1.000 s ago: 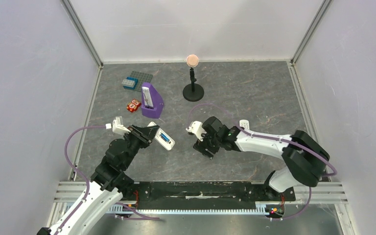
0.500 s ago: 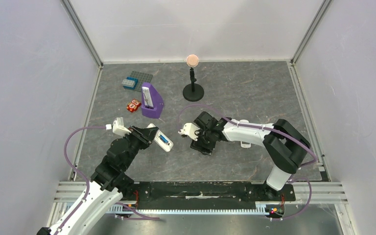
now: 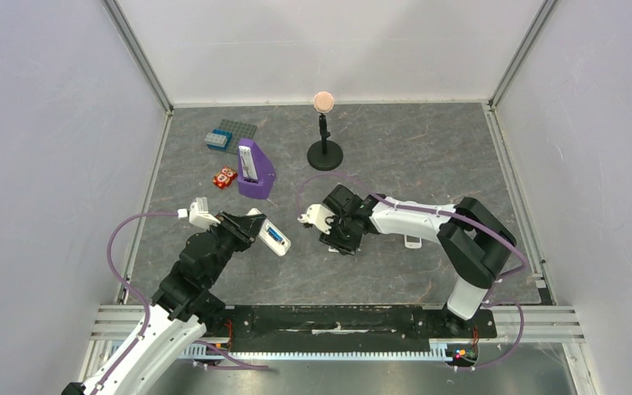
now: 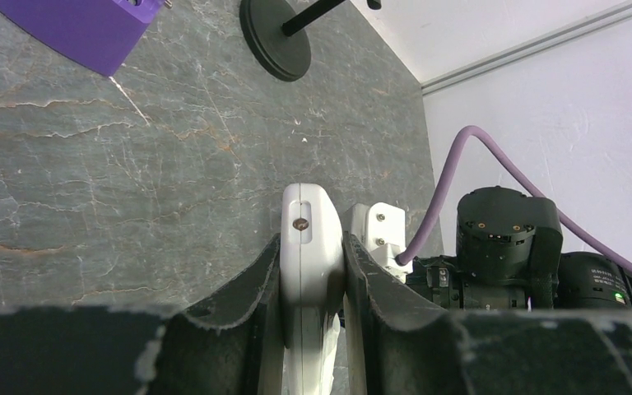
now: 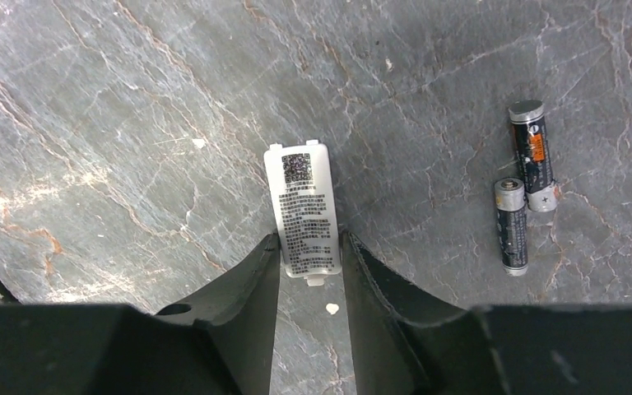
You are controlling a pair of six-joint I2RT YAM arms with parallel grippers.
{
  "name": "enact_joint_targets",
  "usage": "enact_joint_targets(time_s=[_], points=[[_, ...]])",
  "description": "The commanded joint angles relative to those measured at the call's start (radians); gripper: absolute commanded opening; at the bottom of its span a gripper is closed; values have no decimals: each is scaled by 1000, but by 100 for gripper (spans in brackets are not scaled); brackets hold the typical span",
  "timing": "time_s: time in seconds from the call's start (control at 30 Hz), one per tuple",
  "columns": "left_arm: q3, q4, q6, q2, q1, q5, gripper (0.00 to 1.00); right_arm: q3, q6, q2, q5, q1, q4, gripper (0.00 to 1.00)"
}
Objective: Load the batteries into the remote control
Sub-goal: Pick up the battery cover at the center of the board.
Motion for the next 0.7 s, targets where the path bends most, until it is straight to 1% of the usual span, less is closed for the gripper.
enact_joint_targets(time_s=[0.0, 0.27, 0.47, 0.6, 0.67], points=[[39, 30, 26, -7, 0, -29, 2, -32, 38, -3, 43, -3, 31, 35], [21, 60, 10, 7, 0, -13, 2, -102, 102, -100, 4, -1, 109, 24], [3, 107, 21, 33, 0, 23, 2, -152, 157, -195, 8, -1, 168, 22], [-51, 228, 59, 51, 0, 101, 2, -175, 188, -268, -11, -2, 193, 23], [-93, 359, 79, 56, 0, 157, 2, -182, 207, -304, -30, -2, 205, 23]])
